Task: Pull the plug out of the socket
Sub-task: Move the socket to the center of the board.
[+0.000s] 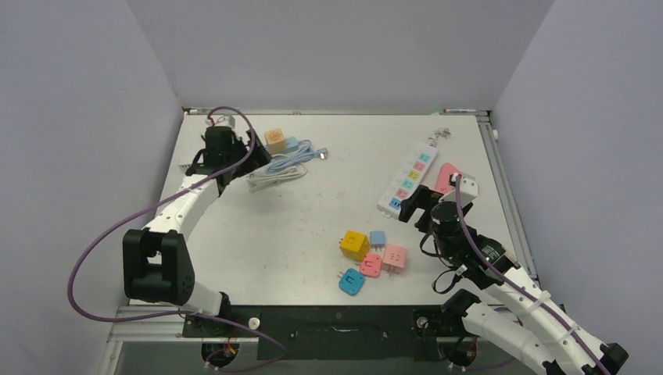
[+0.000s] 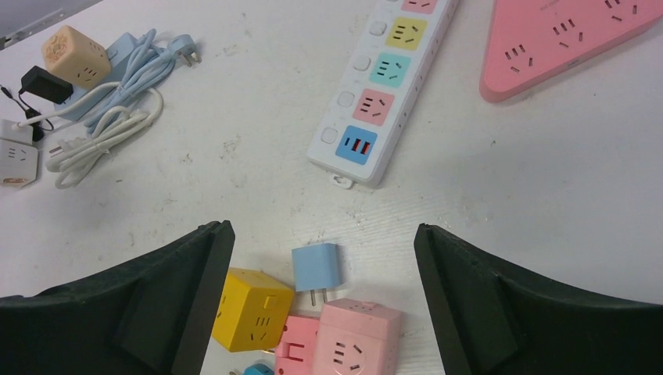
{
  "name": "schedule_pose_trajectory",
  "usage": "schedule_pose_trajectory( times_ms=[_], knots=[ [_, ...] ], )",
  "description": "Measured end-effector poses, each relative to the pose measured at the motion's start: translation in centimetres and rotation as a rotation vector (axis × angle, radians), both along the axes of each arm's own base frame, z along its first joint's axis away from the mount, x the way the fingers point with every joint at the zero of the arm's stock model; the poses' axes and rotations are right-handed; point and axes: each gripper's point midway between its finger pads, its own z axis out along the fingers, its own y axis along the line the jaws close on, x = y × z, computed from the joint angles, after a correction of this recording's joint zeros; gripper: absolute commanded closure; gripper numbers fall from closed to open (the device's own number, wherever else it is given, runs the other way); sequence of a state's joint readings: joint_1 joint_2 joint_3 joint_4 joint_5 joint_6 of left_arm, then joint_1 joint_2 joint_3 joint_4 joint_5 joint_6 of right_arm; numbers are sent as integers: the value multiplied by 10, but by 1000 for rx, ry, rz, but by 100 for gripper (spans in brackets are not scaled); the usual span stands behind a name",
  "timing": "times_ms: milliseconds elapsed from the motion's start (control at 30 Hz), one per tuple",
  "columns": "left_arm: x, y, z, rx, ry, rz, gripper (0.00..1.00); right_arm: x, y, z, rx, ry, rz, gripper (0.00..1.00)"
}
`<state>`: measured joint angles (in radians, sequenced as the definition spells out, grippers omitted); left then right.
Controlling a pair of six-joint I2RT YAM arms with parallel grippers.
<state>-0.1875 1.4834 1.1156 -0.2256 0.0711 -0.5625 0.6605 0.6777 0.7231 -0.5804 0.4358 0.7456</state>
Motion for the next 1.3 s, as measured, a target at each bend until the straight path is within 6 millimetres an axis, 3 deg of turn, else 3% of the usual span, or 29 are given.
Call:
schedule_pose_trajectory(
  times_ms=[100,200,300,433,667,800,1100,1300],
  knots=[
    [-6,54,-27,36,78,102,6,2,3,0,1,-1,12,10],
    [-12,93,-42,51,121,181,6,4,7,0,5,-1,25,10],
    [-14,124,-48,71,137,243,6,4,10,1,11,-2,36,10],
    [-9,149,-56,111,167,284,6,5,12,2,18,-10,44,10],
    [24,178,-73,231,223,287,12,5,13,0,18,-7,46,10],
    [30,194,-89,285,265,282,12,3,11,0,16,-3,44,10],
    [33,194,-114,295,320,223,13,3,12,-1,29,3,36,10],
    [34,193,-116,295,319,209,36,4,13,-7,25,20,34,10]
  ],
)
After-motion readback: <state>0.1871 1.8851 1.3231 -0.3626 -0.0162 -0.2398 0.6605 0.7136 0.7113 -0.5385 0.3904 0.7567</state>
